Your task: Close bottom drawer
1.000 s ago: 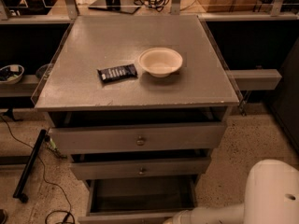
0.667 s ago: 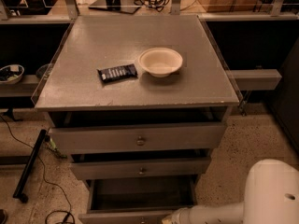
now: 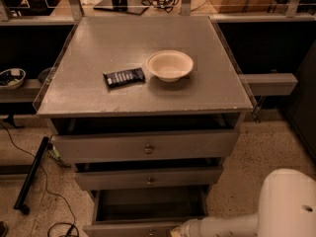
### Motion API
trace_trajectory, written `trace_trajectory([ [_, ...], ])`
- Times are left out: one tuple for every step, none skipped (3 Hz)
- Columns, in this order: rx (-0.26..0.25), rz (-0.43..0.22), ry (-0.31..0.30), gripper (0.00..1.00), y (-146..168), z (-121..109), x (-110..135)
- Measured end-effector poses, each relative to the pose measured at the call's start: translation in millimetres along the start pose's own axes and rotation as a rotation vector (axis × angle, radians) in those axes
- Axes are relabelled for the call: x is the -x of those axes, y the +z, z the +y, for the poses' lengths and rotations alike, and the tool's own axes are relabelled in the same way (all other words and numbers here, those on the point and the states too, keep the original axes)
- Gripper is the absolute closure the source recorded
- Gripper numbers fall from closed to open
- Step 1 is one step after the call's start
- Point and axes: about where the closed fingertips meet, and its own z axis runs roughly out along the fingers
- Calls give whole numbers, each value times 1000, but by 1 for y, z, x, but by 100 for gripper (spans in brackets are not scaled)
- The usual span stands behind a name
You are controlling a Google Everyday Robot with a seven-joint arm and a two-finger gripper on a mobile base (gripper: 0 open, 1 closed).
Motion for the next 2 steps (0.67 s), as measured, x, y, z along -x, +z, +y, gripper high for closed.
trace_trajectory([
  [0,-10,-1,100,0,0,5],
  [-1,-23,-2,100,1,0,12],
])
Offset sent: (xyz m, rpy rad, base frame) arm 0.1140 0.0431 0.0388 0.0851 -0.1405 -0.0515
